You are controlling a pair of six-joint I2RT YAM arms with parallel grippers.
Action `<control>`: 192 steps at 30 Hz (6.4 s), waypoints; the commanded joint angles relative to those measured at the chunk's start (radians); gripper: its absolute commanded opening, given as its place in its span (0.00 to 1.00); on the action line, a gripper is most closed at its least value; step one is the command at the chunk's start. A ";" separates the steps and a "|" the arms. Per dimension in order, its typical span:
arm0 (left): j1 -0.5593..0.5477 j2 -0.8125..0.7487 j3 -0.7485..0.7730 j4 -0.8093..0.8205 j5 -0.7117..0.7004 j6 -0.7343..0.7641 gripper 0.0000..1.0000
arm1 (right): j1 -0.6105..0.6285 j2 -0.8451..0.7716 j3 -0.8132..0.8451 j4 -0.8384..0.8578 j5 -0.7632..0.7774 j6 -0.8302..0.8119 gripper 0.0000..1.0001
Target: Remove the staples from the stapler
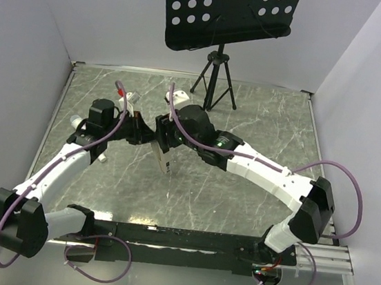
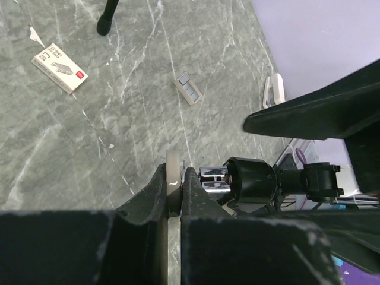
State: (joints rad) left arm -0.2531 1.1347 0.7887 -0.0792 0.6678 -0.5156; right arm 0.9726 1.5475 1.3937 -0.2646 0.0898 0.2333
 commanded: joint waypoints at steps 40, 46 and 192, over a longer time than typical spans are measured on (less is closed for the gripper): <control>0.120 -0.041 -0.094 0.317 0.094 -0.264 0.01 | -0.003 -0.444 -0.697 -0.004 -0.018 0.188 0.44; 0.127 -0.021 -0.085 0.338 0.153 -0.261 0.01 | -0.003 -0.475 -0.739 0.002 -0.042 0.216 0.54; 0.104 -0.323 0.011 -0.152 -0.649 -0.018 0.78 | -0.204 -0.073 -0.510 -0.157 0.019 0.109 0.00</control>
State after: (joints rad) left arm -0.1535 0.9230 0.8112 -0.1993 0.3229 -0.5636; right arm 0.7231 1.4452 0.7807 -0.2863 -0.2001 0.3721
